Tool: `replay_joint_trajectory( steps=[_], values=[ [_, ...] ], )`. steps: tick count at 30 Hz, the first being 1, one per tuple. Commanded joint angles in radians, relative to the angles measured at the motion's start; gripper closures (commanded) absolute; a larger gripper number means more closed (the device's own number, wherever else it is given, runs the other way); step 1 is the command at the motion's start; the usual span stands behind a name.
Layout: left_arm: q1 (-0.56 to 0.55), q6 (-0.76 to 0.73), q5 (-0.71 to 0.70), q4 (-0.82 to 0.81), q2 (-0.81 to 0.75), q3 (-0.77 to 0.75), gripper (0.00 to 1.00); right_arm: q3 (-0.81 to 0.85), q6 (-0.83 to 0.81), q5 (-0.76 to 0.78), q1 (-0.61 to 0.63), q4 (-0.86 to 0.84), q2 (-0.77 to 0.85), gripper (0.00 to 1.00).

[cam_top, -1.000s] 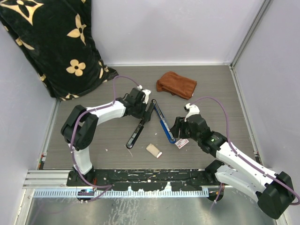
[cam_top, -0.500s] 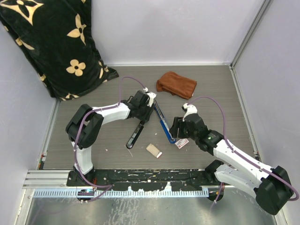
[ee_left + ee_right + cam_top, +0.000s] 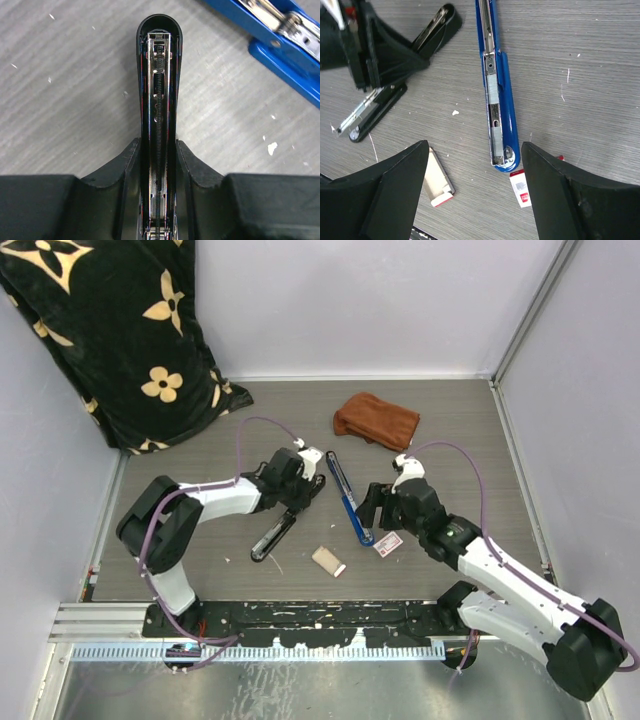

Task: Load the staples into the stapler
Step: Close the stapler at the center of the board.

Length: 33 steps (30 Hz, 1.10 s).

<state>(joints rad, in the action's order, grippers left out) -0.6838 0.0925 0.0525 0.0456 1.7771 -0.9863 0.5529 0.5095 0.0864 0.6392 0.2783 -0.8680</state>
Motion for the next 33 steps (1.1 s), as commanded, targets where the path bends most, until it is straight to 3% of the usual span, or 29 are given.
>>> replay_joint_trajectory(
  steps=[1, 6, 14, 27, 33],
  values=[
    [-0.011, 0.008, 0.084, -0.172, -0.126, 0.095, 1.0, 0.077, 0.066, -0.004, -0.018, -0.083, -0.054, 0.18],
    [-0.022, 0.02, 0.142, -0.318, -0.225, 0.2, 1.0, 0.106, 0.137, -0.111, -0.069, -0.181, -0.144, 0.18],
    [-0.06, 0.039, 0.191, -0.42, -0.356, 0.277, 1.0, 0.067, 0.257, -0.373, -0.162, -0.431, -0.242, 0.18],
    [-0.133, 0.035, 0.196, -0.453, -0.392, 0.278, 1.0, 0.153, 0.143, -0.393, -0.161, -0.378, -0.351, 0.15],
    [-0.156, 0.03, 0.19, -0.458, -0.386, 0.277, 1.0, 0.156, 0.141, -0.453, -0.161, -0.405, -0.391, 0.28]
  ],
)
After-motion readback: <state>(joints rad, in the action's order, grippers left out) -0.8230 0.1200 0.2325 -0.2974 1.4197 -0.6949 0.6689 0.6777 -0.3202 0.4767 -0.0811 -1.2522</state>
